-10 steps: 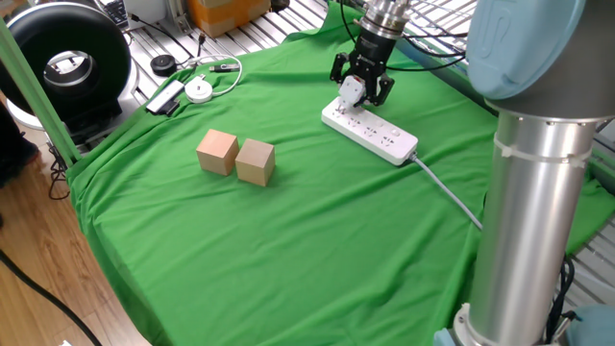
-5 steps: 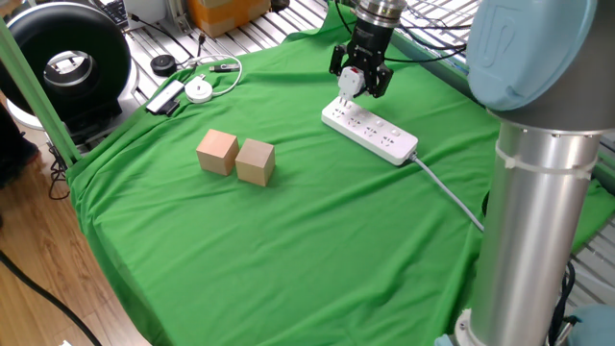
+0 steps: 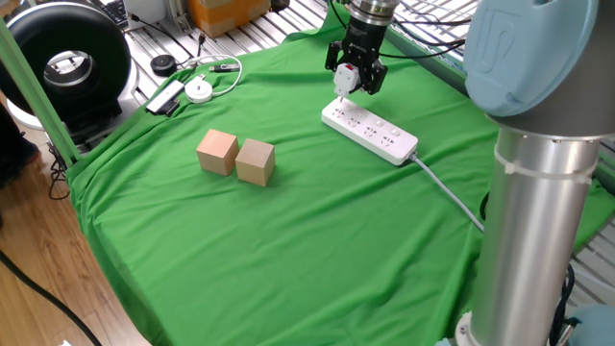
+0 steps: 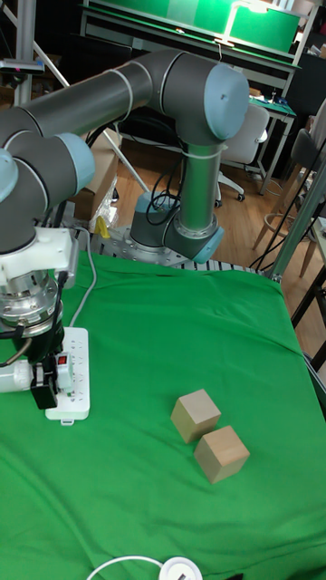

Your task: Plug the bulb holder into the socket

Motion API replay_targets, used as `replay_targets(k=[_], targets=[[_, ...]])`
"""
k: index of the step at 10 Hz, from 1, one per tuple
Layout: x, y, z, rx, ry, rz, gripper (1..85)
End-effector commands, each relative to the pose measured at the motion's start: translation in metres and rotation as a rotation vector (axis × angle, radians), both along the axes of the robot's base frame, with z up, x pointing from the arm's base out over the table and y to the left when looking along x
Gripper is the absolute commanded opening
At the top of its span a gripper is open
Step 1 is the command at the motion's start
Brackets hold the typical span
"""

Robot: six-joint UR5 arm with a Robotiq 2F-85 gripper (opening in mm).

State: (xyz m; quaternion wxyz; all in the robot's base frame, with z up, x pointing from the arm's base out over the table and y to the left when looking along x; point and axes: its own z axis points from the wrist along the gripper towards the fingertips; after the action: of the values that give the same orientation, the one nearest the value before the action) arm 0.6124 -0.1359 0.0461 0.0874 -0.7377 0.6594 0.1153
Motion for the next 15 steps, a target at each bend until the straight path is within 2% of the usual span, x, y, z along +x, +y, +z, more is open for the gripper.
replay_targets(k=[1,2,4,11,12,14,15], targets=[[0.003,0.001,-0.001,-0.017,-0.001,-0.021,20.3],[0.004,0.001,-0.001,-0.019,-0.002,-0.022,22.3],[0.005,0.003,-0.002,-0.019,-0.004,-0.026,41.3],[0.001,0.004,0.003,-0.044,0.019,-0.046,44.7],[-0.002,0.006,0.006,-0.036,0.027,-0.048,43.0],[-0.003,0.006,0.016,-0.052,0.027,-0.068,1.0],[-0.005,0.013,0.024,-0.041,0.04,-0.077,1.0]])
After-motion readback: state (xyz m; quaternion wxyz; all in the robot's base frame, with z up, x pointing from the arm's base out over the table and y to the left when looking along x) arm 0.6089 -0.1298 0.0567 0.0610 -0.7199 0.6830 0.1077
